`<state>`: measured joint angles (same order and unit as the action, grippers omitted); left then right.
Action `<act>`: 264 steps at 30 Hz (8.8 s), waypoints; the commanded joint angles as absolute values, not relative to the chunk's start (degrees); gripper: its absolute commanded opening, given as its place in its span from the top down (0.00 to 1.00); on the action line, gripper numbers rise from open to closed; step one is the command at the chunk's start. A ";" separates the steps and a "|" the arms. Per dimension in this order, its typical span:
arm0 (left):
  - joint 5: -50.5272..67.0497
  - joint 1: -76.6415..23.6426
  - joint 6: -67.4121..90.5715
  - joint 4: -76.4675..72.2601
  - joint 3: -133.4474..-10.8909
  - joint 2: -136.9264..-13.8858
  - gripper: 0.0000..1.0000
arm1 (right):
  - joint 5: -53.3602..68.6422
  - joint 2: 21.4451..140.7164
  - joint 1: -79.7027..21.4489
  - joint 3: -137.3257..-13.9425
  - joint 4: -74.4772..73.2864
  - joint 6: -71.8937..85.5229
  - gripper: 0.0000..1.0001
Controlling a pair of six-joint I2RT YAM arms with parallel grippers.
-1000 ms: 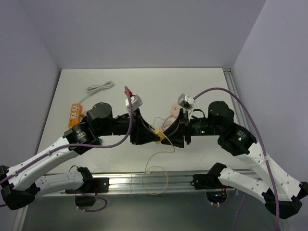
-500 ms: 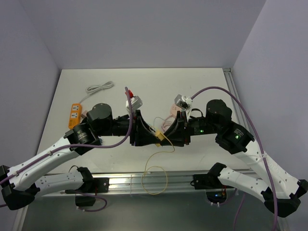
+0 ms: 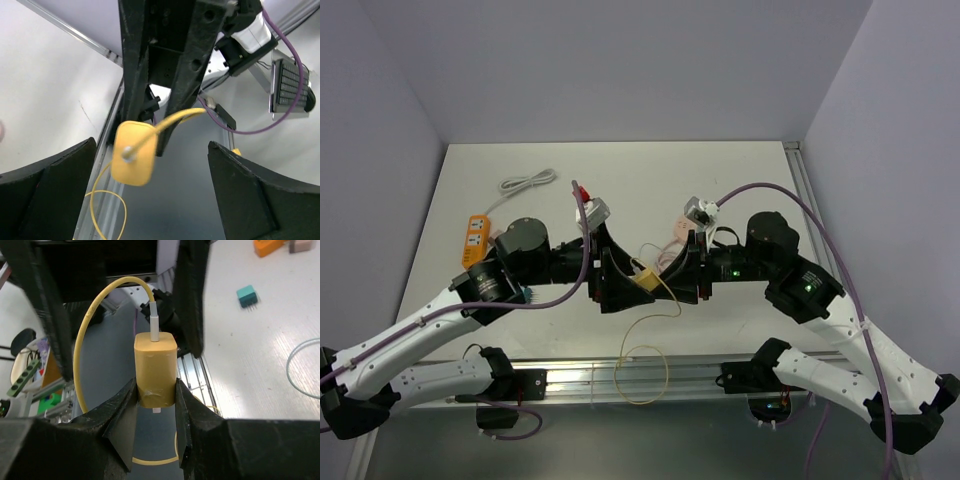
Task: Insert the plug
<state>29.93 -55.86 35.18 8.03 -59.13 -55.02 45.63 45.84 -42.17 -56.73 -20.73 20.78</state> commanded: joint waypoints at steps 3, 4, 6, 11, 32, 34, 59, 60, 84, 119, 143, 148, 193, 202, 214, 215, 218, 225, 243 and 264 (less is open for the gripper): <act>23.56 -55.99 36.12 6.06 -58.63 -51.60 0.00 | 39.47 44.30 -42.36 -54.94 -16.44 24.51 1.00; 22.77 -55.99 36.30 5.54 -57.75 -50.72 0.01 | 38.16 44.12 -42.36 -54.76 -16.09 24.96 1.00; 20.57 -55.99 37.00 5.01 -56.78 -49.93 0.00 | 36.92 43.51 -42.36 -54.15 -15.03 26.09 1.00; 18.20 -55.99 41.47 -6.29 -49.41 -46.50 0.01 | 33.33 40.79 -42.45 -51.33 -7.40 30.75 1.00; 8.44 -55.99 50.71 -43.05 -28.30 -42.19 0.16 | 30.68 37.71 -43.59 -37.45 20.01 44.20 1.00; 8.35 -55.99 50.45 -43.16 -28.56 -42.80 0.16 | 29.80 37.88 -44.12 -37.00 21.18 44.38 1.00; 15.73 -55.99 52.03 -46.58 -31.46 -48.43 0.73 | 22.59 39.99 -49.31 -35.86 23.64 41.13 1.00; 15.82 -55.99 51.94 -46.32 -31.64 -48.34 0.86 | 22.33 40.08 -49.48 -35.77 23.47 41.13 1.00; 13.00 -55.99 24.71 15.90 -54.75 -42.63 1.00 | 3.52 33.48 -49.04 -51.40 -23.63 23.65 0.16; 39.99 -55.99 21.09 16.61 -55.46 -48.43 1.00 | 47.10 56.07 -49.13 -66.97 -28.30 13.98 0.31; 38.32 -55.99 22.24 16.35 -56.95 -49.48 0.99 | 48.60 57.39 -52.29 -63.46 -27.69 13.36 0.47; 38.15 -55.99 22.24 16.44 -56.78 -49.48 1.00 | 48.86 57.92 -52.82 -63.37 -26.99 13.97 0.98; -10.90 -55.90 29.97 14.94 -47.20 -33.31 0.09 | -25.14 101.16 -30.85 -80.77 -35.68 38.85 1.00; -12.04 -55.90 28.13 14.94 -47.11 -32.70 0.07 | -26.98 105.82 -30.06 -82.97 -37.01 38.06 1.00; -12.13 -55.90 26.98 14.77 -47.11 -32.96 0.05 | -29.09 109.16 -29.18 -84.64 -37.44 37.27 1.00; -12.04 -55.90 26.90 14.77 -47.11 -33.05 0.05 | -29.00 109.33 -28.83 -84.73 -37.53 37.18 1.00; -11.95 -55.90 26.72 14.85 -47.20 -33.31 0.05 | -28.83 110.39 -28.48 -85.43 -37.97 37.18 1.00; -11.95 -55.90 26.89 15.03 -46.93 -33.22 0.04 | -27.34 111.36 -27.25 -84.82 -38.32 35.86 1.00; -11.69 -55.90 28.39 13.80 -46.06 -32.25 0.04 | -17.40 109.42 -25.05 -69.61 -38.57 38.58 1.00; -10.37 -55.90 31.73 14.06 -45.97 -33.05 0.06 | -11.17 114.16 -28.30 -62.41 -29.54 41.93 1.00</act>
